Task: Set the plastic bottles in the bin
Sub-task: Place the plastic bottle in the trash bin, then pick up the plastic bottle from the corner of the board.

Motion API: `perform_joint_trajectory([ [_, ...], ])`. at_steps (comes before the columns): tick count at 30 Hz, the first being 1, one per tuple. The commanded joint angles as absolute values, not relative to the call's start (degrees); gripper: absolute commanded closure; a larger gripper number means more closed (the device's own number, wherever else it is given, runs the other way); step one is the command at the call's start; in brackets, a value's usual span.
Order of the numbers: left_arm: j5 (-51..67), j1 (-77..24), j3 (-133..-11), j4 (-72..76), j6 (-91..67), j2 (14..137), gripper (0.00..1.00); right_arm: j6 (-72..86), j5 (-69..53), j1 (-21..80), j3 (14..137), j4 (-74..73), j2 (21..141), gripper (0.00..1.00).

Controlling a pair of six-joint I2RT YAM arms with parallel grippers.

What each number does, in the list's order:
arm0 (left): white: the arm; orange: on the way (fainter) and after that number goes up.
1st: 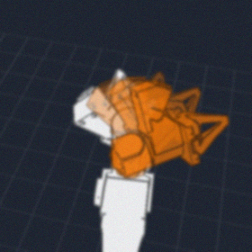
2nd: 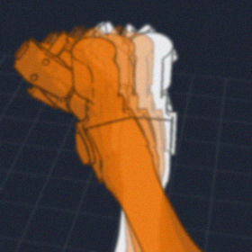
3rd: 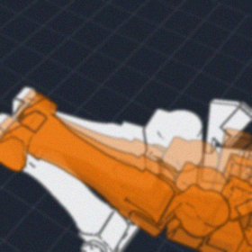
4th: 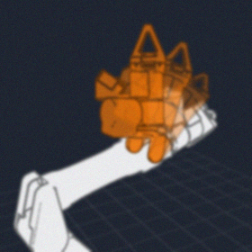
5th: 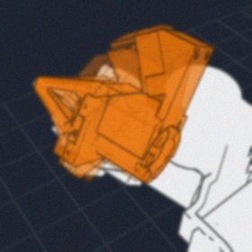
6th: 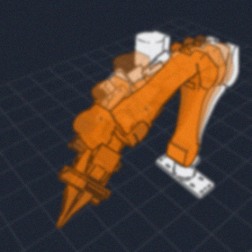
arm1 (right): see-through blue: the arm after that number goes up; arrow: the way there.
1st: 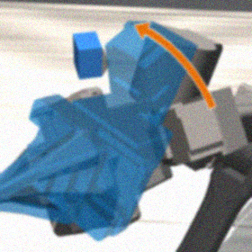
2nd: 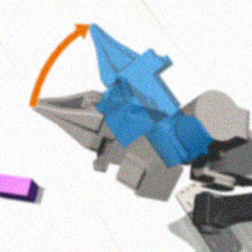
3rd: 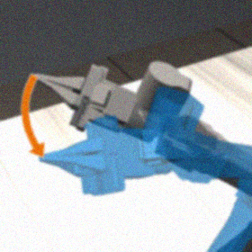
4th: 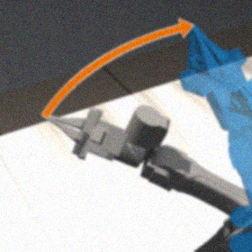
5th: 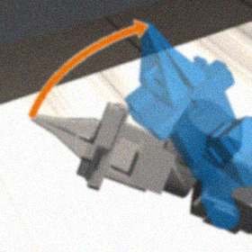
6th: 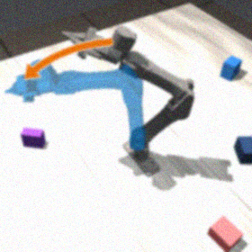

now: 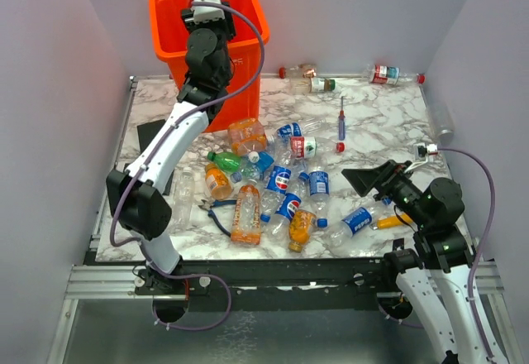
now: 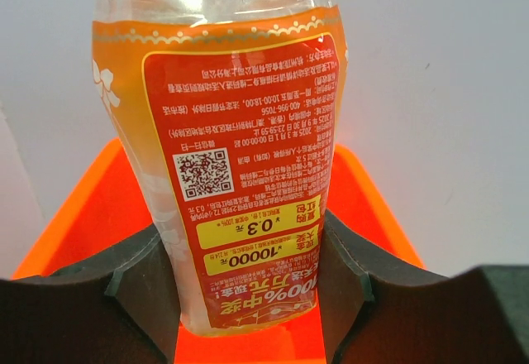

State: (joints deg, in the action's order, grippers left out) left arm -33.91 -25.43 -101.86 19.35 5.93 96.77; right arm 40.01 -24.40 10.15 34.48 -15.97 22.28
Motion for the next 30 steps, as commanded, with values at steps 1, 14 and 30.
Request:
perform_joint_trajectory([
  [1, -36.8, -24.0, -101.8, 25.6, 7.5, 100.5, 1.00, 38.8, -20.7, 10.4, 34.4, -18.8, 22.0, 0.00],
  [14, -37.9, -24.0, -103.8, 18.9, 8.0, 101.4, 0.15, 38.2, -19.5, 11.1, 32.9, -16.7, 22.2, 0.00],
  [30, -31.5, -31.8, -107.4, 5.5, 5.8, 88.3, 0.01, 37.2, -16.5, 11.5, 37.6, -16.6, 25.9, 0.00],
])
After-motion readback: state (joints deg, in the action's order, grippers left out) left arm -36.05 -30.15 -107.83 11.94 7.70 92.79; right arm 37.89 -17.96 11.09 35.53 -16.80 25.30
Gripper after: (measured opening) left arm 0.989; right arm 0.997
